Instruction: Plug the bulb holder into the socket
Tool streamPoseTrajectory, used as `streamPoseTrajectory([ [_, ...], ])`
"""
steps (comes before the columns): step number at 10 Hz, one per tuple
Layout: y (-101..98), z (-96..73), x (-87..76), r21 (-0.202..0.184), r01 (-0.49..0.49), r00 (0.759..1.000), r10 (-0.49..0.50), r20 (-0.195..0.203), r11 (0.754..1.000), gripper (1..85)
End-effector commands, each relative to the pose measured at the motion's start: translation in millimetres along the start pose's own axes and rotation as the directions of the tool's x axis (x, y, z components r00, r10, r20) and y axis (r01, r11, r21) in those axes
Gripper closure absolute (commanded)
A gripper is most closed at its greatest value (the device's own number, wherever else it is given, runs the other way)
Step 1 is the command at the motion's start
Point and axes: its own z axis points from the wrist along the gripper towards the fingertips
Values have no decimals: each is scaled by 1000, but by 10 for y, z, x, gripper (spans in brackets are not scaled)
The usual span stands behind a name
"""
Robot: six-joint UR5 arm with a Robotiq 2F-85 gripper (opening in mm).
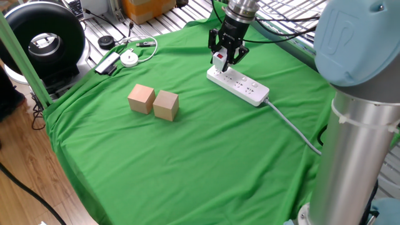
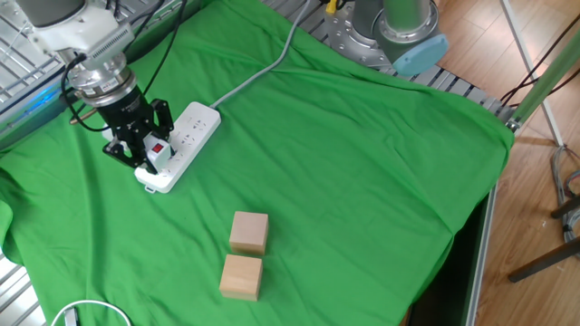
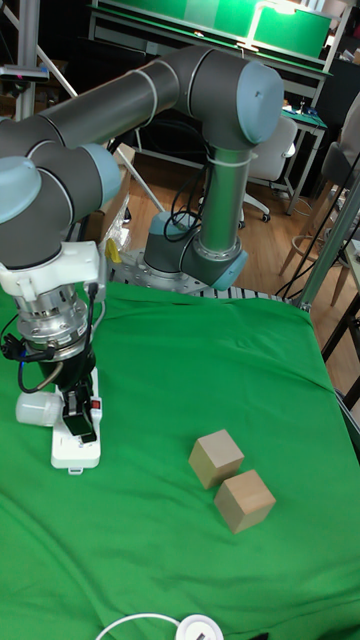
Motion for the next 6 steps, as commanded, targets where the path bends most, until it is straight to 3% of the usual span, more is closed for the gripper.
streamPoseTrajectory([
  [1,-31,-67,-48,-8,-33,999,33,-16,999,847],
  [2,-32,-85,-50,-7,-47,999,46,-24,999,847],
  [4,-33,-221,-209,-8,-59,998,59,-14,998,847],
  [6,-70,-212,-150,-1,-50,999,49,-21,999,847],
])
